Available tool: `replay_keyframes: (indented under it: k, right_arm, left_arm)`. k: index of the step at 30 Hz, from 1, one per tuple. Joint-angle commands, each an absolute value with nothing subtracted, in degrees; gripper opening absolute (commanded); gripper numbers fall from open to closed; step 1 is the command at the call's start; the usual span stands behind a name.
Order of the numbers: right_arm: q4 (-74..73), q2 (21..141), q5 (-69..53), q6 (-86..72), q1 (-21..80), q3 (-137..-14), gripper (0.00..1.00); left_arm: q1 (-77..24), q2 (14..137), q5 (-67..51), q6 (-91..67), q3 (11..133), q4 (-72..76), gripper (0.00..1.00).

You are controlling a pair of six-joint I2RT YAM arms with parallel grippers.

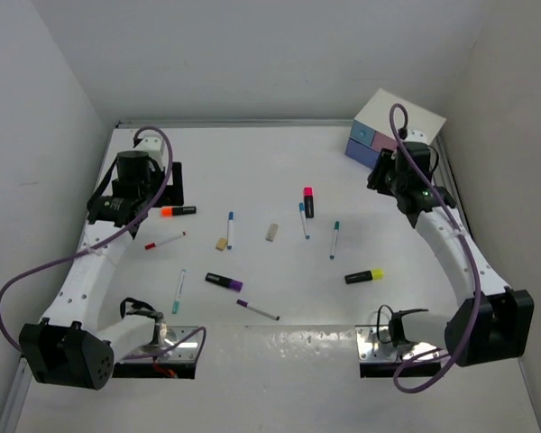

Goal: Sort the stationery into containers
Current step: Open the drawer in the storage box.

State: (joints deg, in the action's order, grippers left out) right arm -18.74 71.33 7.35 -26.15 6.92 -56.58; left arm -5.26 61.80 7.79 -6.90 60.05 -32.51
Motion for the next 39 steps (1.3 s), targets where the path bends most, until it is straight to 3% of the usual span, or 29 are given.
replay_keyframes:
  k: [1, 6, 9, 16, 23, 39]
  right_arm:
    - [-16.4, 72.8, 11.8, -27.5, 8.4, -58.8, 0.40]
    - [-19.2, 87.4, 25.6, -32.5, 12.6, -72.0, 0.36]
    - [-20.8, 96.1, 27.7, -34.9, 13.4, -79.7, 0.33]
    - [-17.6, 110.1, 34.8, -35.6, 14.6, -91.0, 0.39]
    - [-11.2, 115.7, 36.2, -34.9, 13.6, -96.1, 0.42]
    - [-6.9, 120.8, 34.5, -30.1, 10.5, -98.3, 0.38]
  left_arm:
    - [-5.2, 61.8, 8.1, -9.0, 62.8, -29.7, 1.00]
    - [-5.0, 62.4, 7.9, -9.1, 62.9, -27.9, 1.00]
    - [-4.8, 63.6, 8.1, -9.5, 62.8, -27.2, 1.00]
    - [-4.5, 66.4, 9.5, -9.8, 63.2, -25.8, 1.00]
    - [-4.1, 67.8, 9.0, -9.0, 62.7, -23.6, 1.00]
    - [-3.3, 72.0, 5.4, -7.7, 63.7, -17.4, 1.00]
